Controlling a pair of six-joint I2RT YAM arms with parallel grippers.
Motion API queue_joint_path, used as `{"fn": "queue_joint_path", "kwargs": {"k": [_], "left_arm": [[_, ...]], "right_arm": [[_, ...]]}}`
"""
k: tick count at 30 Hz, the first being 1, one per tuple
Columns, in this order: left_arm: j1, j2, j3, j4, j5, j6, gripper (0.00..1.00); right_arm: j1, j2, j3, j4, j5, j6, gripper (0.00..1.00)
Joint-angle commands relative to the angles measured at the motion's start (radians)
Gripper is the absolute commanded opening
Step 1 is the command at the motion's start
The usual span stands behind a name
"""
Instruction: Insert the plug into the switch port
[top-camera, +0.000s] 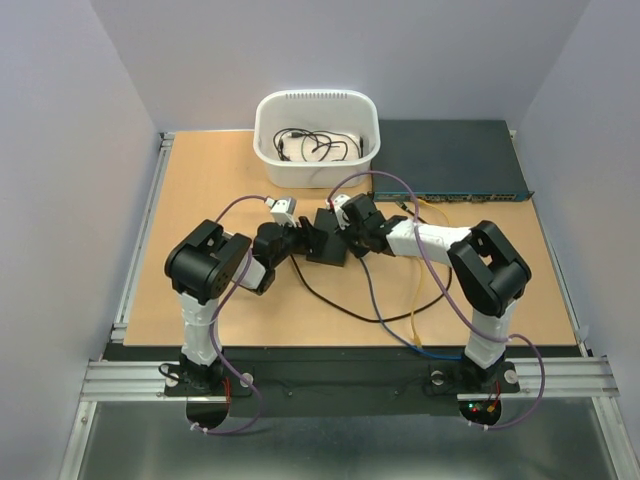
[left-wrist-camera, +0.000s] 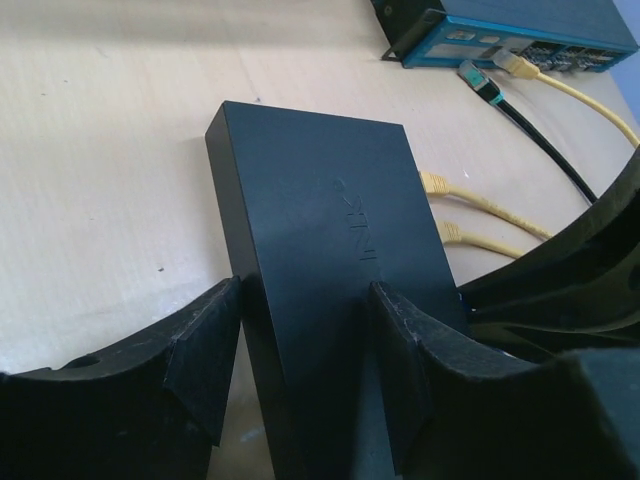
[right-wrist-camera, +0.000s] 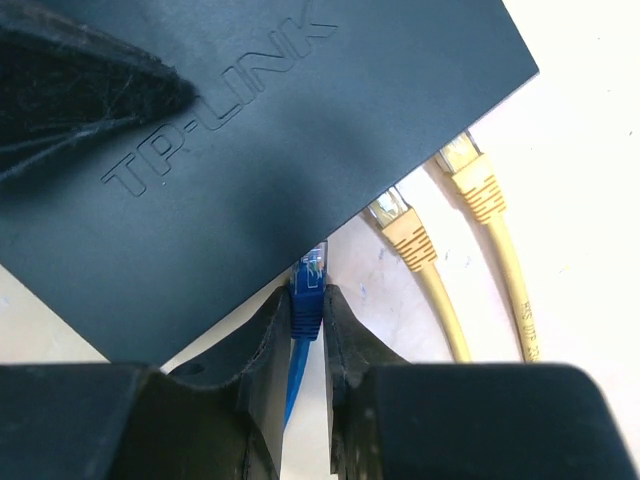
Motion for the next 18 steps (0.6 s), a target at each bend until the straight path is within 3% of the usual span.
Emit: {"fn": "queue_joint_path", "kwargs": {"k": [1, 10, 18], "left_arm": [[-0.128, 0.043, -0.003, -0.095, 0.355, -0.105, 0.62], [-0.131, 0.066, 0.033, -0.112, 0.364, -0.066, 0.62], [-0.153, 0.067, 0.023, -0.118, 0.35, -0.063, 0.62]], "right_arm": [[0.02, -0.065, -0.009, 0.283, -0.181, -0.096, 0.01], [0.049, -0.137, -0.065, 0.286, -0.288, -0.141, 0.0], [0.064, -0.096, -0.039, 0.286, -0.216, -0.102, 0.0]]}}
